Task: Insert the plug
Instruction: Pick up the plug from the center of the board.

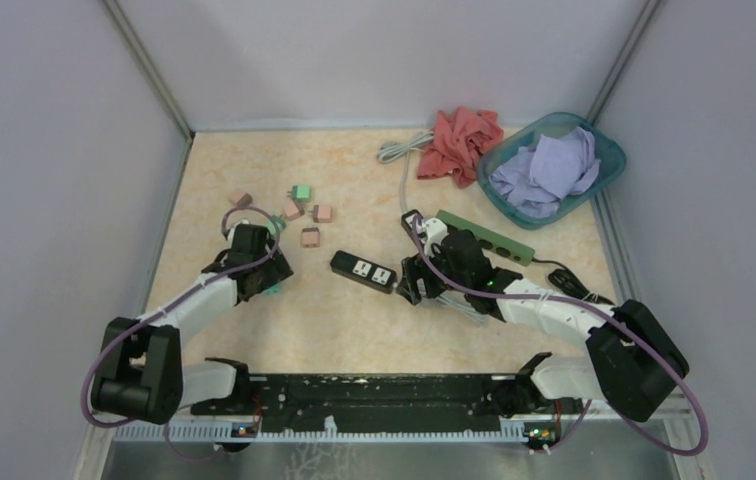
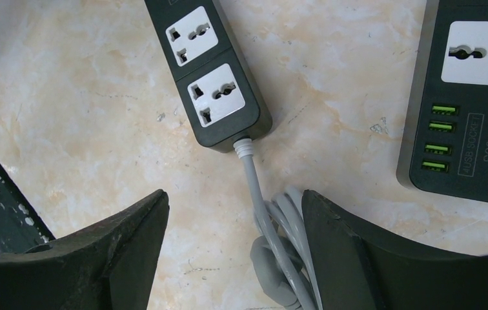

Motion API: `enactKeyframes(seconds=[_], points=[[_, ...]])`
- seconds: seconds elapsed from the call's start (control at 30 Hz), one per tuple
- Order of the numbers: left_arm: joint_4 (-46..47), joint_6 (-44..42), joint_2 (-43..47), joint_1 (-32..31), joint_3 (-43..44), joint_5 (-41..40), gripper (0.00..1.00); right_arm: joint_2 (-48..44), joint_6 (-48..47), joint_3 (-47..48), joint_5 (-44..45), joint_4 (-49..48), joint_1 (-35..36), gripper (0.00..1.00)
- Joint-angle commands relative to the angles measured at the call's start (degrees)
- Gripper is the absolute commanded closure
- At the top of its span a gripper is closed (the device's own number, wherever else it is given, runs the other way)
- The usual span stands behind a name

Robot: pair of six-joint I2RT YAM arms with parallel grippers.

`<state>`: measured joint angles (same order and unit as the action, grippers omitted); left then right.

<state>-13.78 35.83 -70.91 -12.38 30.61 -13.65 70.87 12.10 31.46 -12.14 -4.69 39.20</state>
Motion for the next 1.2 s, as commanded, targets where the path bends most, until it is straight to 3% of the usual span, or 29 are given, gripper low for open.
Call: enactKeyframes(seconds=[0.0, 0.37, 0.83, 1.17], points=[[3.4, -2.3, -2.2, 0.0, 1.1, 6.6, 0.21, -1.0, -0.1, 1.8, -0.2, -1.7, 0.0, 0.24], [2.8, -2.2, -2.8, -0.8, 1.1, 8.7, 0.26, -0.3, -0.5, 2.7, -0.3, -0.5, 0.0, 0.24], [0.6, -1.6, -3.7, -5.9, 0.8, 6.3, 0.26, 0.1, -0.1, 2.8, -1.3, -0.8, 0.0, 0.24], [1.4, -2.1, -5.9, -7.6, 1.4, 5.8, 0.42, -0.2, -0.3, 2.9, 0.0, -0.2, 0.0, 0.24]])
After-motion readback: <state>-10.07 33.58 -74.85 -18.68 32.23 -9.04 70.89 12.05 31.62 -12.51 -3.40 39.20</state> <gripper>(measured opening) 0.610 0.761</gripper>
